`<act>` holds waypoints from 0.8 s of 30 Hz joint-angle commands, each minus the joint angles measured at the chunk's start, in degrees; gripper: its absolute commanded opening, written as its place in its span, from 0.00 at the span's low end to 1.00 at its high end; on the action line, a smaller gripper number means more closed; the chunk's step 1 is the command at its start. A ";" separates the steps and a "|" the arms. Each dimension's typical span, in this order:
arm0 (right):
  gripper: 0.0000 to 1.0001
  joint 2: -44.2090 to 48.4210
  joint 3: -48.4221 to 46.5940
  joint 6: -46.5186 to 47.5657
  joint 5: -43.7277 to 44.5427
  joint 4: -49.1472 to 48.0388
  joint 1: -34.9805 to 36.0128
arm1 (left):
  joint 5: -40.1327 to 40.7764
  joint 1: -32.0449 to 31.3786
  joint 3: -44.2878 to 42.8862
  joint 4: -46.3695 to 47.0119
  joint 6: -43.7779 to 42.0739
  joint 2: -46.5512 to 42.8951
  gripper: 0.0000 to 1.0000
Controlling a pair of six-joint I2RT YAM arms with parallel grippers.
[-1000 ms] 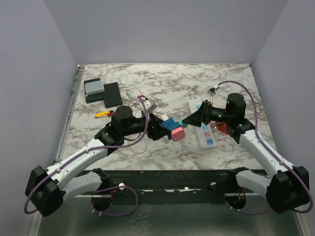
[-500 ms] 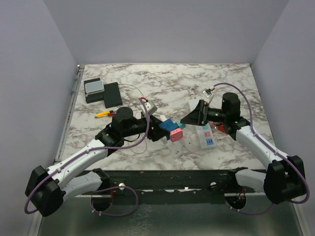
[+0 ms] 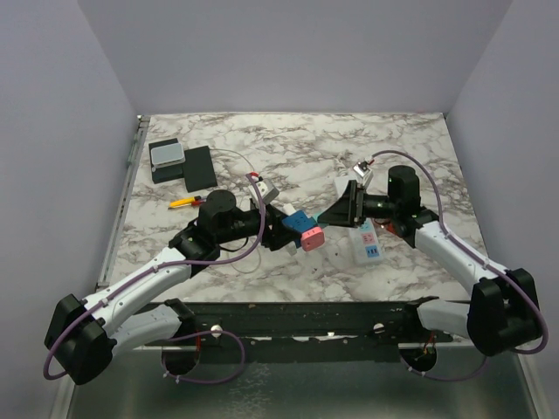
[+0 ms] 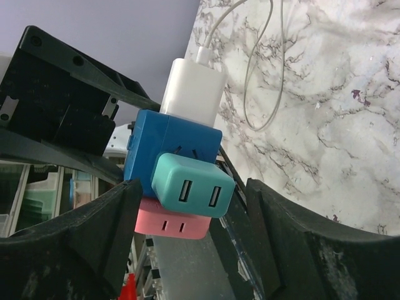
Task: Pull the plug off the socket
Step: Pick up the socket from the center of the board, then remove the plug from the socket.
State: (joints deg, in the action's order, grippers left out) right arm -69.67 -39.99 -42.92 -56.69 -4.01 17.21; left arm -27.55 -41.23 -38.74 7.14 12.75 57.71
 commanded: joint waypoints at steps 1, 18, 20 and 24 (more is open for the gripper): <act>0.75 -1.45 0.30 -2.92 -1.88 -3.97 0.51 | 0.00 0.19 -0.28 3.69 -0.56 -1.46 0.00; 0.22 -4.41 -0.33 -3.27 -4.19 -3.18 1.41 | 0.80 0.22 -0.55 1.16 -3.02 -1.11 0.00; 0.10 -5.09 -1.12 -3.30 -3.83 -2.38 1.42 | 0.19 0.20 -0.68 1.04 -3.07 -0.90 0.00; 0.00 -7.84 -3.39 -2.60 -2.64 1.48 1.42 | -3.02 0.27 -1.24 0.15 -3.36 0.62 0.00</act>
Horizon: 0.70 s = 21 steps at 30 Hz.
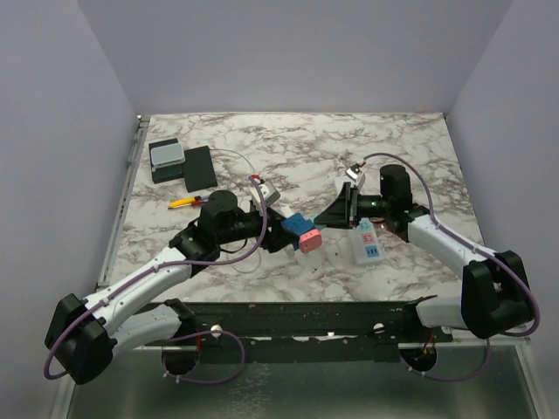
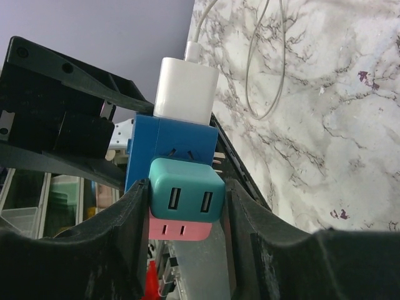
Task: Pull the plug off the socket
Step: Remove the plug from the socket.
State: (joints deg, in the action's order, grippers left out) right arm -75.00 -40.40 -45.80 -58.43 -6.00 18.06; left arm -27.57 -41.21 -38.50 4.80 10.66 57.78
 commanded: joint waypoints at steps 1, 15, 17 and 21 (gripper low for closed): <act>0.00 -3.38 -3.49 0.67 -0.77 4.33 0.57 | -3.84 0.18 -1.57 2.23 -1.32 1.10 0.00; 0.00 -5.74 -12.96 8.26 4.47 15.18 2.53 | -2.16 0.02 -2.40 -1.77 -3.64 4.37 0.00; 0.00 -6.15 -13.58 8.68 4.93 14.89 4.02 | -1.56 0.06 -2.52 -1.74 -3.58 4.54 0.00; 0.00 -6.32 -12.74 8.80 6.49 13.87 5.51 | -0.18 0.02 -2.29 -1.73 -3.50 4.00 0.00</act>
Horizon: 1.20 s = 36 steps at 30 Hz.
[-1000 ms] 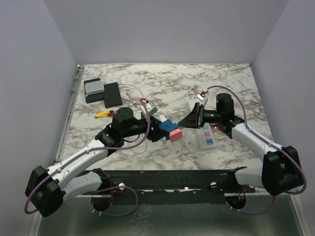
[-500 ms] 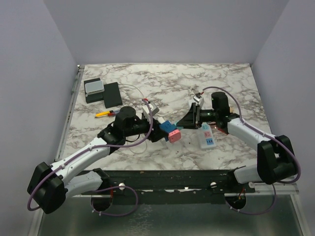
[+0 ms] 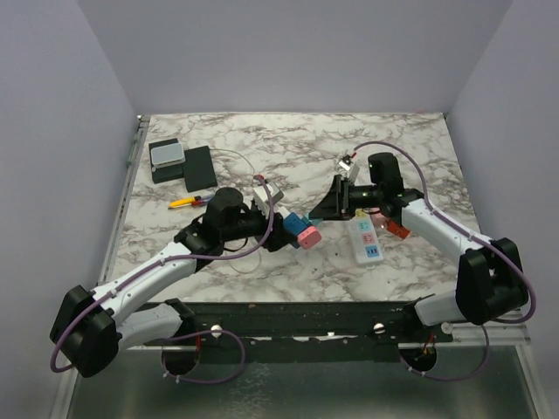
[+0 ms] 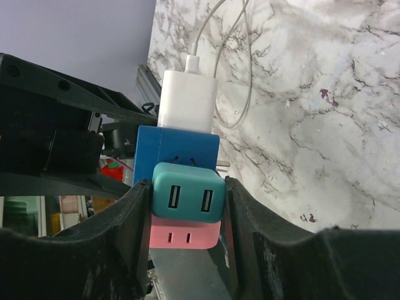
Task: Pull the plug off the socket
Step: Remove the plug from the socket.
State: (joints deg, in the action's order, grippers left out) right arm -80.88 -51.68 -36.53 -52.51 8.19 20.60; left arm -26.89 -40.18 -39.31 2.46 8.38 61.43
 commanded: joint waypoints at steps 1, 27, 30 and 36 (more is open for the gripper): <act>0.00 -0.35 -0.97 -0.53 0.46 -0.81 3.06 | -0.47 -1.01 -1.30 0.61 -1.23 0.07 0.00; 0.00 2.11 2.22 2.30 11.07 -1.80 3.67 | 3.68 -0.92 -1.22 2.36 5.64 0.13 0.39; 0.00 3.98 4.06 1.99 13.10 -4.44 4.25 | 5.46 -0.95 -1.99 3.19 8.70 0.61 0.65; 0.00 5.73 6.47 3.40 18.24 -5.90 5.00 | 8.64 -0.95 -1.54 4.81 11.80 -0.57 0.90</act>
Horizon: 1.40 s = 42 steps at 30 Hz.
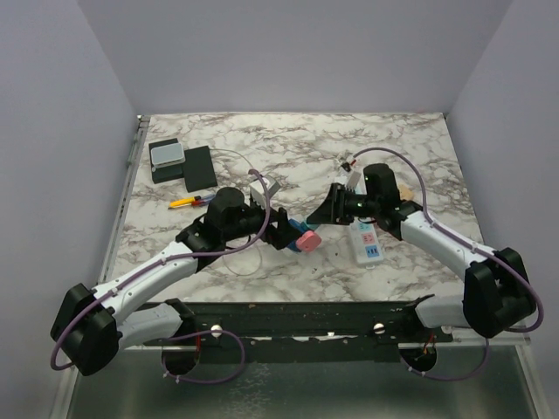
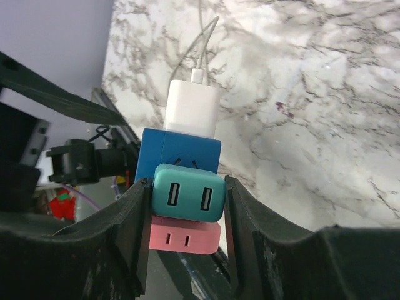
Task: Pull the plug off the socket
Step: Remove the plug from the socket.
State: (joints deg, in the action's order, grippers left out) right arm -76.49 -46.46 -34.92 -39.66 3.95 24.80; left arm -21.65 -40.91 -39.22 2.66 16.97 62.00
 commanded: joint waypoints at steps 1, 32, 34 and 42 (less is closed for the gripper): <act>0.00 1.30 1.29 2.34 5.99 -1.47 0.93 | 3.59 -0.21 -1.45 4.68 3.43 -1.17 0.92; 0.00 15.12 11.24 10.93 38.64 -16.22 17.65 | 20.18 -0.12 12.22 14.25 44.42 4.17 0.93; 0.00 15.15 11.43 10.67 38.01 -16.59 17.63 | 20.30 -0.11 12.78 15.15 44.38 4.98 0.93; 0.00 14.81 11.56 10.32 35.83 -17.23 17.71 | 18.91 -0.06 12.90 21.04 44.48 8.90 0.80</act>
State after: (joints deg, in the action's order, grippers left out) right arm -63.20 -34.33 -23.90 -2.28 -6.81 42.04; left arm -1.61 -40.95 -26.74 18.57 61.04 69.71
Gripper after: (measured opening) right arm 0.471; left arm 0.815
